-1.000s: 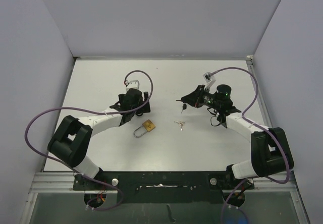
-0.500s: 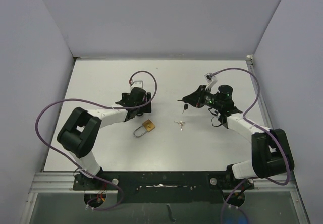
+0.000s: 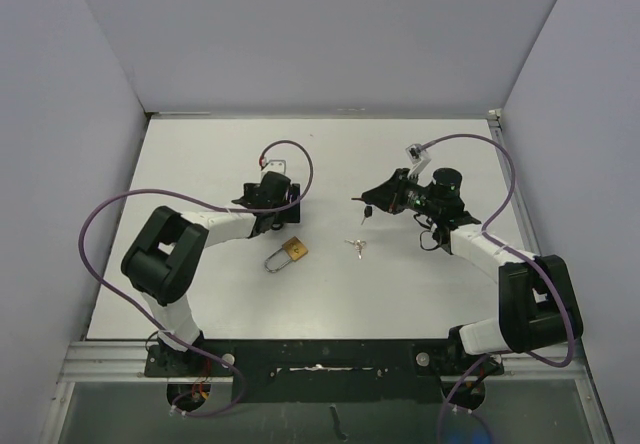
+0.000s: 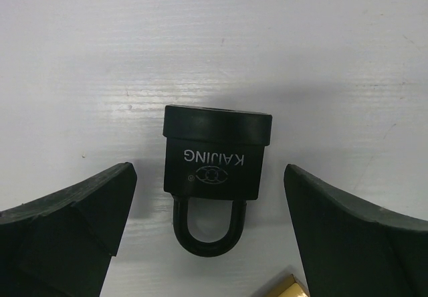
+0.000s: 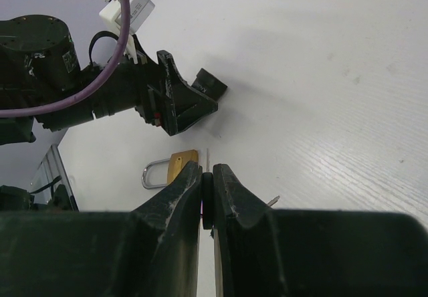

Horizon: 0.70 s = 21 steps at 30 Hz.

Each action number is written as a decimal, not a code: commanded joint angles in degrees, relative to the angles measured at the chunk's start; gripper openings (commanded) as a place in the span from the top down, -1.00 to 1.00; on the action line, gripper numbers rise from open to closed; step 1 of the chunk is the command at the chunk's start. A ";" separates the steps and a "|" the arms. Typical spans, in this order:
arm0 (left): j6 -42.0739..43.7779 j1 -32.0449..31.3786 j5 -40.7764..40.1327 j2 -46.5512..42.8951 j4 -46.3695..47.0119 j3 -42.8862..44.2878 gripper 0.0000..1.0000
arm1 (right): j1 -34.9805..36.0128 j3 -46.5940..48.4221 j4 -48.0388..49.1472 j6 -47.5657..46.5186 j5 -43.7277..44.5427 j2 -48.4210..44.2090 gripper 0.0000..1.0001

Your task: Unlock with the key

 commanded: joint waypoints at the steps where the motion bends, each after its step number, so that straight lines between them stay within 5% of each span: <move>1: 1.13 0.34 0.24 0.39 3.55 2.26 -0.84 | -0.45 0.28 3.84 0.11 -1.27 -1.00 1.00; 21: 1.83 1.09 4.15 2.57 5.70 2.16 -0.36 | -0.91 -0.38 3.58 0.15 -1.78 -1.35 1.00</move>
